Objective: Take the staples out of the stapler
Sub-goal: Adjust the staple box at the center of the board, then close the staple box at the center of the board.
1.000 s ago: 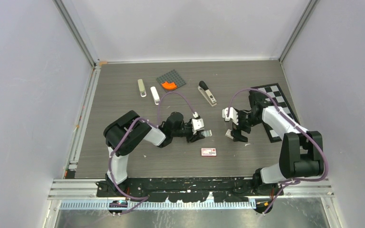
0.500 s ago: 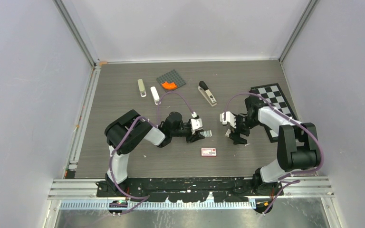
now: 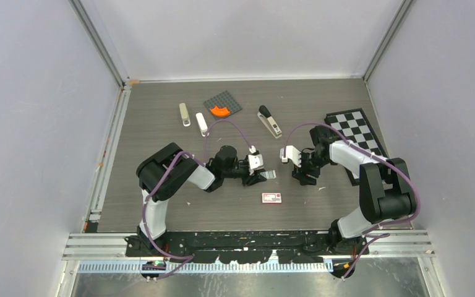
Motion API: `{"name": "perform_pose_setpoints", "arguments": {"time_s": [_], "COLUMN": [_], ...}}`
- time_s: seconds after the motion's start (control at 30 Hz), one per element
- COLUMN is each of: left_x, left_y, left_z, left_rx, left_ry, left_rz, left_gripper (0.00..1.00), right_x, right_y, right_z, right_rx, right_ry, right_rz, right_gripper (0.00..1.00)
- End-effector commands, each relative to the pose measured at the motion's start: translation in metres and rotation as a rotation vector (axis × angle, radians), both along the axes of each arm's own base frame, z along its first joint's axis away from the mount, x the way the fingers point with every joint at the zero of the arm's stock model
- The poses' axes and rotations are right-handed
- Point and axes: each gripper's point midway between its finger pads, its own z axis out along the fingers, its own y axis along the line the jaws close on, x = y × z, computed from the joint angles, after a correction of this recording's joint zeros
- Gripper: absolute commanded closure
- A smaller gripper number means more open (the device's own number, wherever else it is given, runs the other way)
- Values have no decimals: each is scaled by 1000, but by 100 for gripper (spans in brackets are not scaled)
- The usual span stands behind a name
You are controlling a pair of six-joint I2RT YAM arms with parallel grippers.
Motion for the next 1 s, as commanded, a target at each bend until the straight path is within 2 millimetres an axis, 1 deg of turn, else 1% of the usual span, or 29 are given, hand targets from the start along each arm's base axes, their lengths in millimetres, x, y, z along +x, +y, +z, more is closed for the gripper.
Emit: {"name": "perform_pose_setpoints", "arguments": {"time_s": [0.0,0.17,0.37,0.47,0.7,0.97], "left_x": [-8,-11,-15,-17,-20,-22], "left_y": [2,1,0,-1,-3,-7], "left_z": [-7,-7,-6,-4,-3,-3], "left_rx": [-3,-9,-23,-35,-48,-59], "left_ry": [22,26,43,51,71,96], "left_rz": [-27,-46,-72,-83,-107,-126], "left_gripper": [65,65,65,65,65,65], "right_x": [11,14,11,8,5,2], "right_y": [-3,-4,0,4,19,41], "right_z": [-5,-5,-4,-2,-1,0], "right_rx": [-46,-54,-41,-32,-17,6], "right_ry": [-50,-67,-91,-98,-112,-108], "right_rz": [-12,-15,45,77,140,191], "right_gripper": [36,49,57,63,65,64]}}
